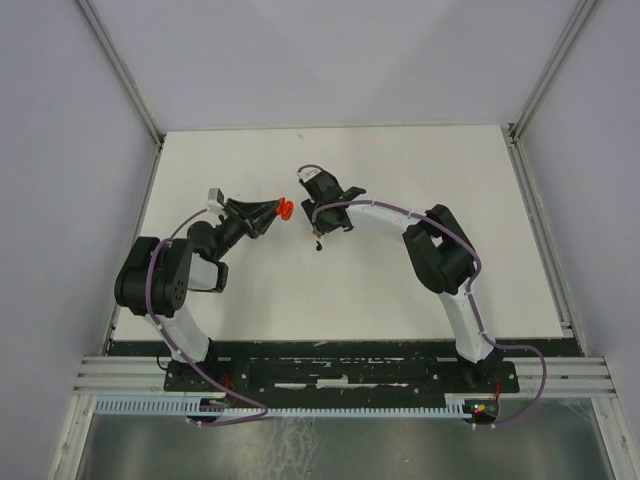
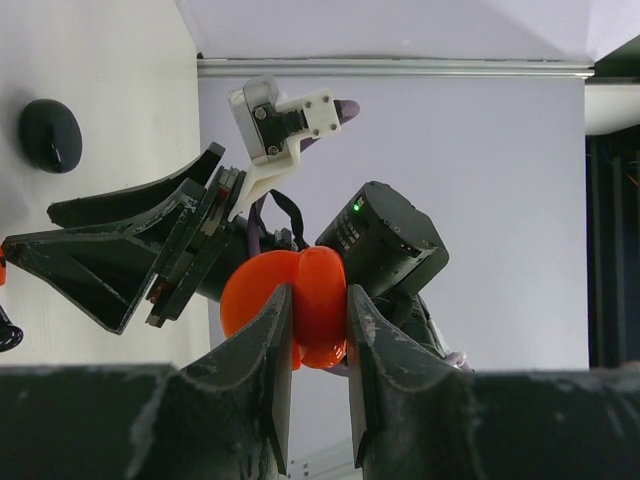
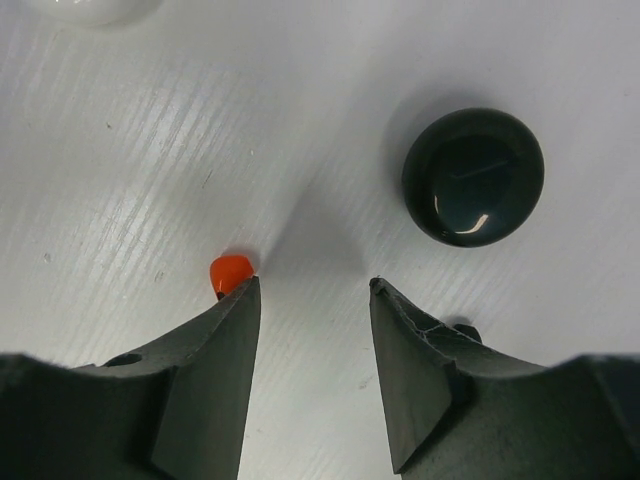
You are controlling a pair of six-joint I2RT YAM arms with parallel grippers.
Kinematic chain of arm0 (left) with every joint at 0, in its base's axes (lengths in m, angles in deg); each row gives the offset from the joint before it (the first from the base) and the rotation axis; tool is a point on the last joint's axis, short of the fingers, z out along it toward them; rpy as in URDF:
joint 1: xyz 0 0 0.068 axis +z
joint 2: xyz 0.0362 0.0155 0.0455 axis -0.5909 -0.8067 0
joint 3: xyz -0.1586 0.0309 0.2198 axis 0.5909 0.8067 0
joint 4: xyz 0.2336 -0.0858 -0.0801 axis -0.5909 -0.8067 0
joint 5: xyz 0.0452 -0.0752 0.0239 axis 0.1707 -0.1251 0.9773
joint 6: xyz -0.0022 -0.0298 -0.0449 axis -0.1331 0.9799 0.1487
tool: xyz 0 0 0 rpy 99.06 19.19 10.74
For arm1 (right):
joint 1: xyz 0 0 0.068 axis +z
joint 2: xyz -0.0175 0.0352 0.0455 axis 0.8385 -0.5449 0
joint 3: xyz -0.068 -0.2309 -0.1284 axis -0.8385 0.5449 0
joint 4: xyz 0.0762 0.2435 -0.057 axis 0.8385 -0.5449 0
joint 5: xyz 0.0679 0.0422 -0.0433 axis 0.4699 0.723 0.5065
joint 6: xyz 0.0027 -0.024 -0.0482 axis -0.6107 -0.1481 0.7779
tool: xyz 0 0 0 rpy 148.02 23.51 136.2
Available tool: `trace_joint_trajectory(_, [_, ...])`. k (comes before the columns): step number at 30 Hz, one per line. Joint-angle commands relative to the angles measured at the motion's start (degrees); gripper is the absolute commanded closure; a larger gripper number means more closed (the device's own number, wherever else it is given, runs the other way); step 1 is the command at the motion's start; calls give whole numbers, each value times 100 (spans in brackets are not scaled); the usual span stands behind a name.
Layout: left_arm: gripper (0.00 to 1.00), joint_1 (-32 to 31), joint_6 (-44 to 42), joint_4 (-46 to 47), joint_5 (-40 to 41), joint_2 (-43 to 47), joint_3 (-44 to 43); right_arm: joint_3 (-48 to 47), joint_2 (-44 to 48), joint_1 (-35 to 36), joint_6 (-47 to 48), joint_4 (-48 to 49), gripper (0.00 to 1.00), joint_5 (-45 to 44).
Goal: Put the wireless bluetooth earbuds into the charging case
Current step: Pick up the earbud from the center of the board.
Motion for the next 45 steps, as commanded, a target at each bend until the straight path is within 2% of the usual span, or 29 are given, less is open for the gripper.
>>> trace_joint_trajectory(1, [97, 74, 294, 504, -97, 3, 33, 72, 474, -29, -31, 250, 44, -79])
trace_joint_trajectory(6, [97, 147, 311, 555, -65, 7, 117, -39, 527, -38, -20, 198, 44, 455])
trace_joint_trajectory(15, [97, 269, 364, 649, -71, 7, 221, -124, 487, -36, 15, 157, 45, 843])
trace_joint_trajectory(31, [97, 314, 381, 685, -106, -6, 239, -347, 121, -12, 37, 64, 53, 1046])
trace_joint_trajectory(45, [97, 365, 414, 718, -130, 11, 248, -615, -180, 8, 50, -133, 52, 1065])
